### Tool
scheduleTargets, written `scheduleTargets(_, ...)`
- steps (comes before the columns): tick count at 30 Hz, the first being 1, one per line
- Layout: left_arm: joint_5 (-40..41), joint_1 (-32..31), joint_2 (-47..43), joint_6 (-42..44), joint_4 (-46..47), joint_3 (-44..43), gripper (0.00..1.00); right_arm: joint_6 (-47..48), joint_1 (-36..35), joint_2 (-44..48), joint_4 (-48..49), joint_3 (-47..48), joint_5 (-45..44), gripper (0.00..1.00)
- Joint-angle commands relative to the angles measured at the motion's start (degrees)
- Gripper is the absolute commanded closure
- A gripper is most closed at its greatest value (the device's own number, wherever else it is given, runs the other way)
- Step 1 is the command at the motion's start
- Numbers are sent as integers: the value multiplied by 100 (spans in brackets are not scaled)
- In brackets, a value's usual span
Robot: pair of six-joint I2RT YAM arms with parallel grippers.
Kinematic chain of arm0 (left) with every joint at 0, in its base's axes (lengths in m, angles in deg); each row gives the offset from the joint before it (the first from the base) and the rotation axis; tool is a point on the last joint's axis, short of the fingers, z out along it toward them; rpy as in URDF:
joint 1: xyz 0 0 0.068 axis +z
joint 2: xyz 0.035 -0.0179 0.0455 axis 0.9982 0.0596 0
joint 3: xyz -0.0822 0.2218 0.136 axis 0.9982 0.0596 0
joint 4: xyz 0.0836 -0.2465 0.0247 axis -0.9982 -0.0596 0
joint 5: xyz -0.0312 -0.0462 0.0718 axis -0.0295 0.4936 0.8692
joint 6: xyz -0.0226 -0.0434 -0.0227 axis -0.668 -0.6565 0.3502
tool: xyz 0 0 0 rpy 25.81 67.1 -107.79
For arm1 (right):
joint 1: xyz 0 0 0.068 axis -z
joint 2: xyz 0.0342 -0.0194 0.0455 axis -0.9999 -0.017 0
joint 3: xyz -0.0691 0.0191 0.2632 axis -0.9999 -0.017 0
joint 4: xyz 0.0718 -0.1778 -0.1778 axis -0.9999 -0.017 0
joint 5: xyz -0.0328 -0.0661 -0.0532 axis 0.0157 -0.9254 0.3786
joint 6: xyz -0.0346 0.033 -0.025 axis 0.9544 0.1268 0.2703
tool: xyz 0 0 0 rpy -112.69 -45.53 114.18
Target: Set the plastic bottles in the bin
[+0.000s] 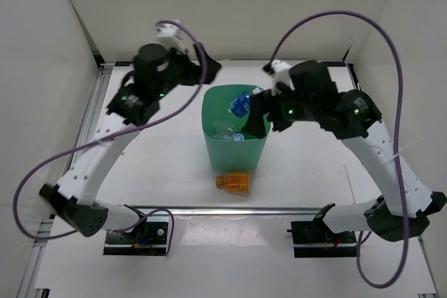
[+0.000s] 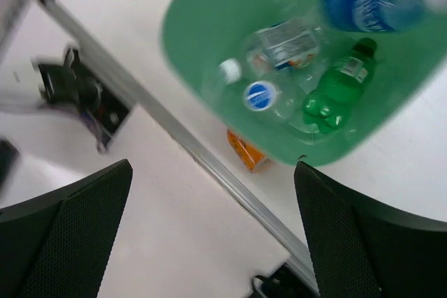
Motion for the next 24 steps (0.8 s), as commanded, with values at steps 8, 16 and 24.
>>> scheduleTargets(8,1636,1630,-1809,68,-1184,514,0,1194,-3845,-1239,-631,-347,-2185,0)
scheduleTargets(16,1391,2483,-2256,-188,-2205,1006,0,1071,-4174,-2330,-244,-1166,-2520,0)
scheduleTargets(24,1206,2686,-2318,-188,-2583,1192,0,746,-4174,-3191,134,-1860,-4752,0)
